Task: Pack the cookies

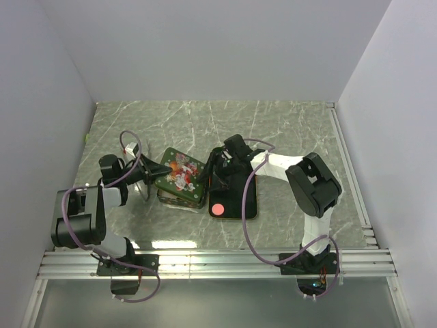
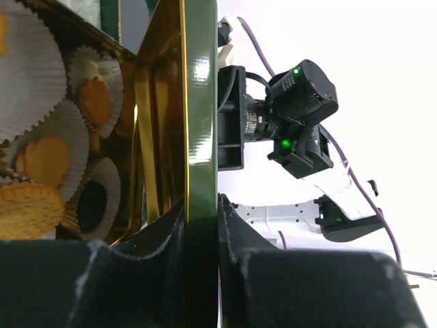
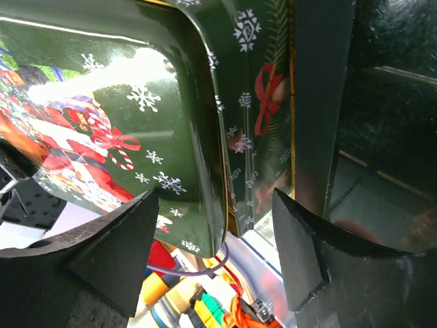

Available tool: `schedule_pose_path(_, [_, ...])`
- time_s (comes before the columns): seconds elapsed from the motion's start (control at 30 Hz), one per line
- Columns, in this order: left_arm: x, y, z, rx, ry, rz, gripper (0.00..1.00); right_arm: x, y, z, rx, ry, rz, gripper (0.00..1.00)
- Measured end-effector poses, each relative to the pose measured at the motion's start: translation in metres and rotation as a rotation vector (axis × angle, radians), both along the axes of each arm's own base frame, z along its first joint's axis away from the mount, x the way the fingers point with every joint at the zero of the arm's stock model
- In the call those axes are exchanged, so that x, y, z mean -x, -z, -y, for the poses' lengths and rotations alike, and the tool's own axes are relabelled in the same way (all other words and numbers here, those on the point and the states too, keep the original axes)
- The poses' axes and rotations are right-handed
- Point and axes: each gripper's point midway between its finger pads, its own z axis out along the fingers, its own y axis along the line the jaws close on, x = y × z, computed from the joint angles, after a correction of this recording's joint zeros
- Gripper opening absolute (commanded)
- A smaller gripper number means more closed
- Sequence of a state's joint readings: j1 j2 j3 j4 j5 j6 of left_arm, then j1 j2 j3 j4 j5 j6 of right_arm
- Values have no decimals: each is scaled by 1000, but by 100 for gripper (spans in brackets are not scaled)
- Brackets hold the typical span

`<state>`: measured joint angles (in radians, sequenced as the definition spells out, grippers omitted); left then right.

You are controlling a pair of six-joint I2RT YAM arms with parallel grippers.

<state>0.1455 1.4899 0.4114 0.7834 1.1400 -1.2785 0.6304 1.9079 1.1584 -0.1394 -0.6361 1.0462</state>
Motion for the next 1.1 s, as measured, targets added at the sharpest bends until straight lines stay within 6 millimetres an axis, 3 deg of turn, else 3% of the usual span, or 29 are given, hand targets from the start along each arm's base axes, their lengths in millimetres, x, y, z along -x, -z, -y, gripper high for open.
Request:
schedule_pose_path(0.37, [-2,-13,-1,96,-16,24,1,-10,-23,-5,-84,4,48,79])
schedule_pose_path(0.4, [-2,-13,-1,104,-15,19,1,-11,-24,-4,-90,7,47,96])
schedule_pose_path(0.67, [0,-7,1,108,9,12,1,-9,-25,-3,-111,6,51,98])
schedule_pose_path(0.83, [-3,16,1,51,21,-51,1,-1,-15,2,-95,6,28,98])
schedule_pose_path(1.1, [-1,27,2,17,42,-68,1,0,-13,2,-97,4,26,98])
